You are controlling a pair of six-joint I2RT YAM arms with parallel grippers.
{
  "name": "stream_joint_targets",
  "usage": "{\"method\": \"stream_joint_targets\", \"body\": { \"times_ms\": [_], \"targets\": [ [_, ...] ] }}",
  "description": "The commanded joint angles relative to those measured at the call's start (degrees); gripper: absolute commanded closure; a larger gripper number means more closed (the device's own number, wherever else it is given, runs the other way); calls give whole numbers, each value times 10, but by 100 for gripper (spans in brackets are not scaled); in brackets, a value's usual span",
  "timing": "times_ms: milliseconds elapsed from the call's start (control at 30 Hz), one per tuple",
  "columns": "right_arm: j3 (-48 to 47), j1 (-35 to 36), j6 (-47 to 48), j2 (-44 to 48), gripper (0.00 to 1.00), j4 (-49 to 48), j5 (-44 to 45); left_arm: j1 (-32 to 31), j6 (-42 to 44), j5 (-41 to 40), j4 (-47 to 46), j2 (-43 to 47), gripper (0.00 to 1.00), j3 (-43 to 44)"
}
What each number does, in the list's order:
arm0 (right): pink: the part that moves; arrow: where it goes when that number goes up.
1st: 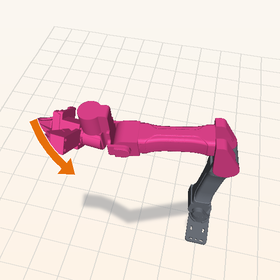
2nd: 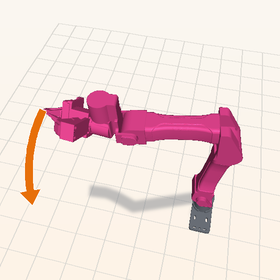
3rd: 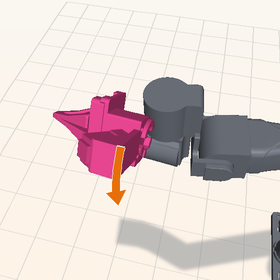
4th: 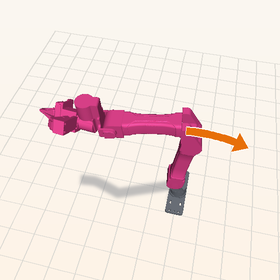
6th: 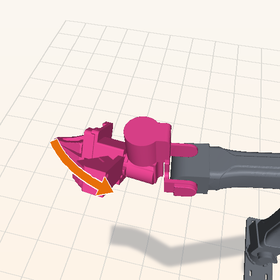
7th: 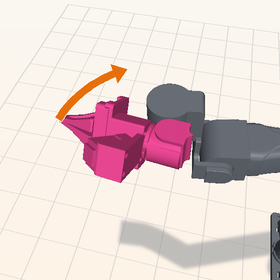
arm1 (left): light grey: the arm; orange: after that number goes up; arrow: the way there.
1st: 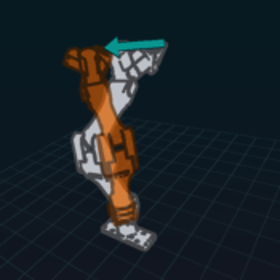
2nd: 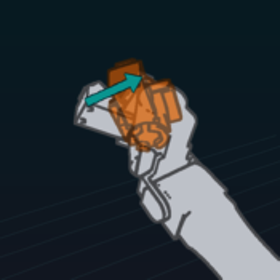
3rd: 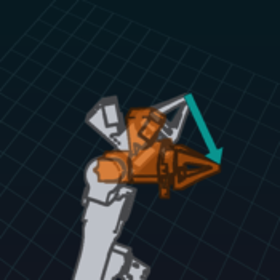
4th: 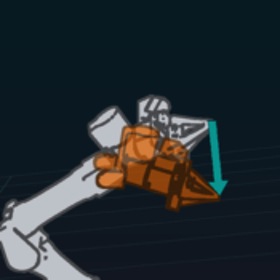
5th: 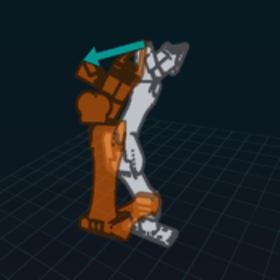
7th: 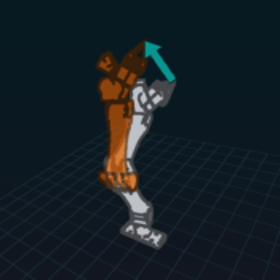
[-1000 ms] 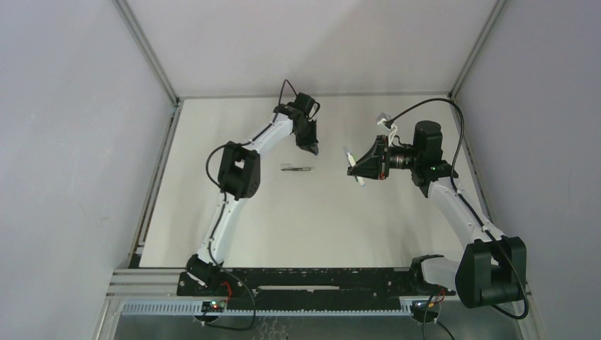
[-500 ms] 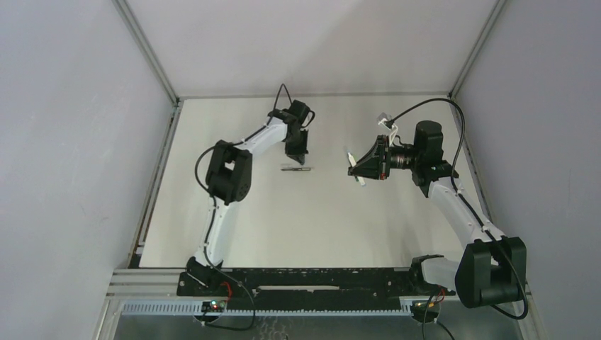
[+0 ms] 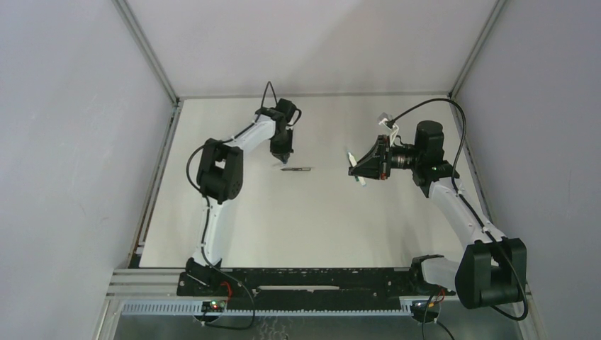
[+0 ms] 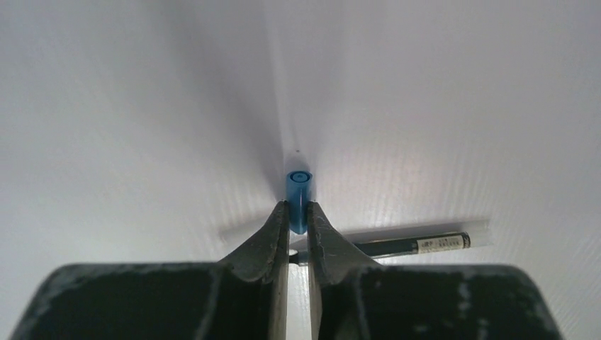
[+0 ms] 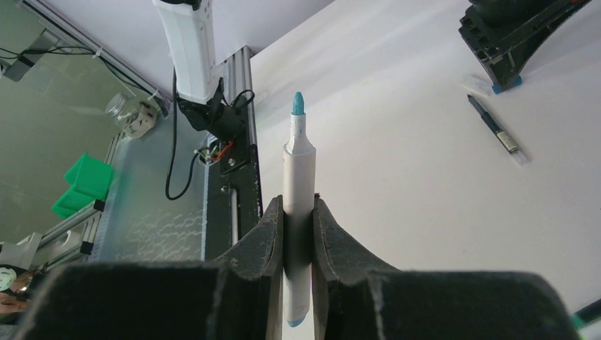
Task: Insert the pens into the pen caps
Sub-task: Pick up the pen cap from the center of the board.
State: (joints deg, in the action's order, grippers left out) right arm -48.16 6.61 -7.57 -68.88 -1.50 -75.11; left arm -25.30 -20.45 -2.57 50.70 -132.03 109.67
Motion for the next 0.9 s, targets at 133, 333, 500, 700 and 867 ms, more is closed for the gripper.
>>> {"method": "stream_joint_targets", "body": {
  "times_ms": [133,333,500,700,867],
  "targets": [
    [-20,-6,2,16,100,-16,-9,18,24,-22,36,-31,75,34],
    [-20,-6,1,16,100,-15,-10,21,28,-14,55,-44,75,50],
    [-20,-7,2,16,100,-16,-10,22,33,-10,66,-50,79,57],
    [-20,-9,1,19,100,-17,-11,32,39,-5,71,-47,98,57],
    [-20,-9,8,21,100,-12,-12,39,34,-1,55,-9,100,61]
  ]
}}
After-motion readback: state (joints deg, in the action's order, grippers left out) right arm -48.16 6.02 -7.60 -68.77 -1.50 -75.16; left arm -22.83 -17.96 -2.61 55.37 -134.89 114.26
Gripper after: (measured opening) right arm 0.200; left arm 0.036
